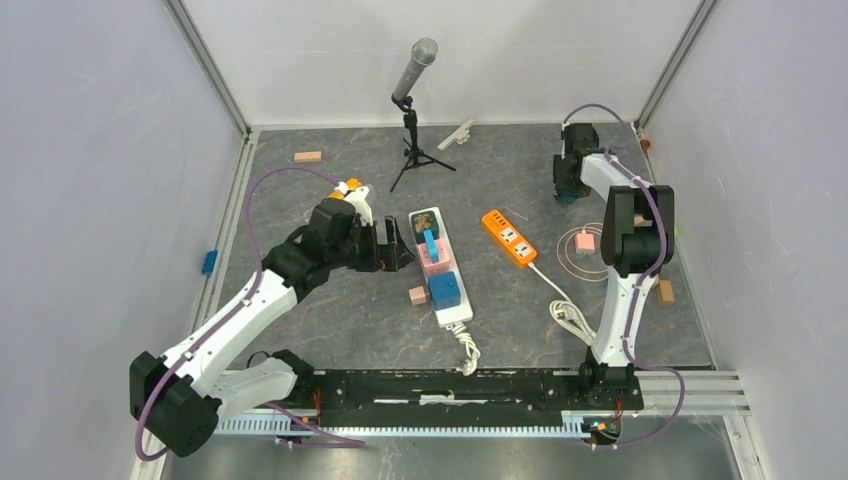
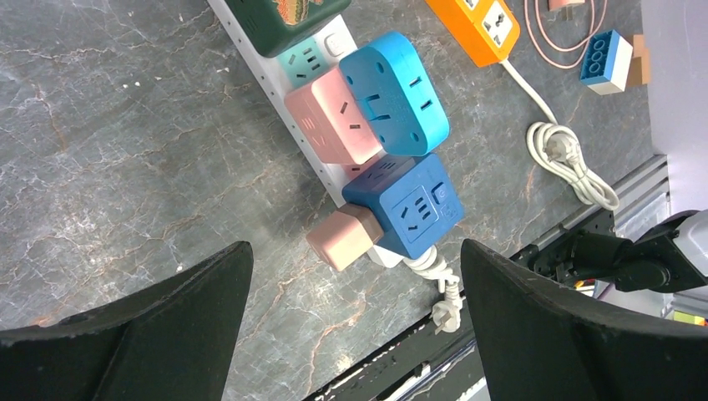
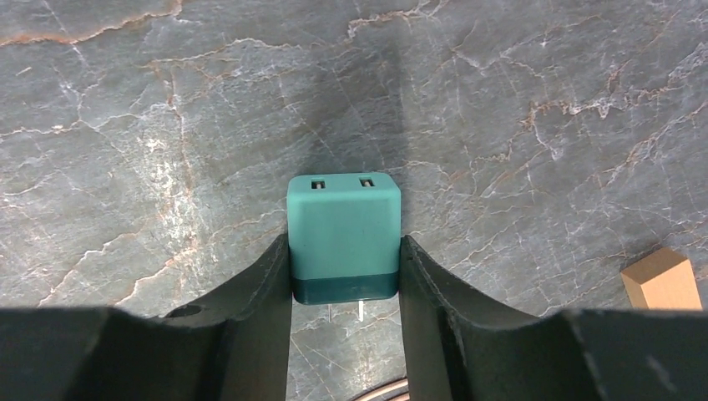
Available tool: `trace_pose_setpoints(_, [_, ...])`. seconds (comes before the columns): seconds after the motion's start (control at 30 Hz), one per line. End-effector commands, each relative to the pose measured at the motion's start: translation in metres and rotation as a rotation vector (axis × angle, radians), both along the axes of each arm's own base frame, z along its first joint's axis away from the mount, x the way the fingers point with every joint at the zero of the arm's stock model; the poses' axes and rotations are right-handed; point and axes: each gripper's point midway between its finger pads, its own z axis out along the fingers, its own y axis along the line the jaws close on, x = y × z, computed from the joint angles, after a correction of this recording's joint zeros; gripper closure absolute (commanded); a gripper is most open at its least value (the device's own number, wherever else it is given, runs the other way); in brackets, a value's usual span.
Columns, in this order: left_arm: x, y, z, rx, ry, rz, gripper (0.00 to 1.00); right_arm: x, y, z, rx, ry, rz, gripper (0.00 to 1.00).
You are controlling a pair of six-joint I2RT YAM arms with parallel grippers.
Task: Insert the plug
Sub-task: Pick up the plug from the center of the board.
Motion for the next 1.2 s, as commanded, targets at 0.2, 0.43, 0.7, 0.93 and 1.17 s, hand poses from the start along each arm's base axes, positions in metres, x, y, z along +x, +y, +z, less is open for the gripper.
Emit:
trace_pose_setpoints(0.2, [0.016, -0.016, 0.046, -0.162, -0.024, 0.052, 0.0, -0.033, 0.06, 0.038, 0.11, -0.046, 0.158, 1.0])
trace_pose_setpoints(0.43, [0.026, -0.028, 0.048, -0.18, 0.089, 0.082, 0.0, -0.086, 0.144, 0.091, 0.22, -0.158, 0.418, 1.0])
trace_pose_setpoints(0.7, [0.03, -0.067, 0.065, -0.341, 0.22, 0.007, 0.05, -0.171, 0.226, 0.129, 0.473, -0.25, 0.776, 1.0])
trace_pose_setpoints(0.93, [0.026, -0.098, 0.067, -0.444, 0.362, -0.077, 0.11, -0.225, 0.263, 0.16, 0.516, -0.32, 1.051, 1.0])
trace_pose_setpoints(1.17, [0.012, -0.12, 0.057, -0.432, 0.439, -0.147, 0.13, -0.252, 0.295, 0.187, 0.566, -0.361, 1.2, 1.0])
